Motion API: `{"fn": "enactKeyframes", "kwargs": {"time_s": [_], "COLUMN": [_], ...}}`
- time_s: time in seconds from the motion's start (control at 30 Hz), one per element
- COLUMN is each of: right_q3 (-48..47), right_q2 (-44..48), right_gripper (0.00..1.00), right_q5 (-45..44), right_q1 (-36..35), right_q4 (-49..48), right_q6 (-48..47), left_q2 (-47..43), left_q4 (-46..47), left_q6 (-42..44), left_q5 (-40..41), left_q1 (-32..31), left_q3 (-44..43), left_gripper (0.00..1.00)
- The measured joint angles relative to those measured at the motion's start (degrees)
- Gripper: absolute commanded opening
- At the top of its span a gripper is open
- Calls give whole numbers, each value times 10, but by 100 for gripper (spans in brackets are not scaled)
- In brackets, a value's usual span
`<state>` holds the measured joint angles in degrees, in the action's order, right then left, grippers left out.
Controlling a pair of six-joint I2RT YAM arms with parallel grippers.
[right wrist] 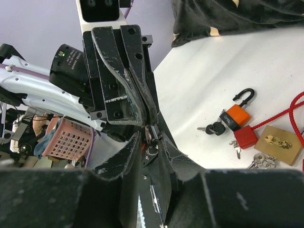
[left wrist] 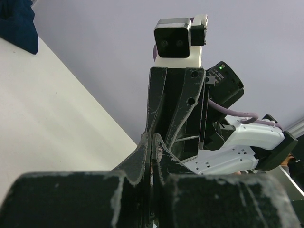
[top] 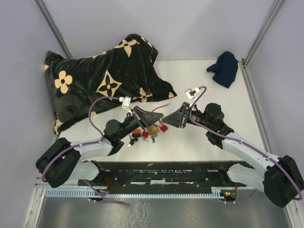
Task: Unlock with the key
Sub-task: Adjust the key.
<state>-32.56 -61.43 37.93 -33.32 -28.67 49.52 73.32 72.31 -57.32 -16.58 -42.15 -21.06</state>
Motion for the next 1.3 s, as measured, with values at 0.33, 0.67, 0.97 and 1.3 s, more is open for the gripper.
{"fn": "enactKeyframes", "kwargs": {"time_s": [0.33,0.67,0.97,1.3], "right_q3": [0,0,1,2], "right_q2": [-1,-2,-2,-6], "right_gripper": [25,25,23,2], "right_q5": [0,0,0,0], "right_q1": [0,0,0,1], "right_q4": [-13,-13,-13,-28], "right_q6": [9,12,12,19], "left_q2": [0,-7,-9,-9], "left_q4": [0,-7,-11,-6], "left_q6": [0,5,8,8], "left_q5": [0,15,16,20], "left_q1": [-4,-5,-5,-6], "left_q3": [0,0,0,0], "left_gripper": [3,3,3,3]}}
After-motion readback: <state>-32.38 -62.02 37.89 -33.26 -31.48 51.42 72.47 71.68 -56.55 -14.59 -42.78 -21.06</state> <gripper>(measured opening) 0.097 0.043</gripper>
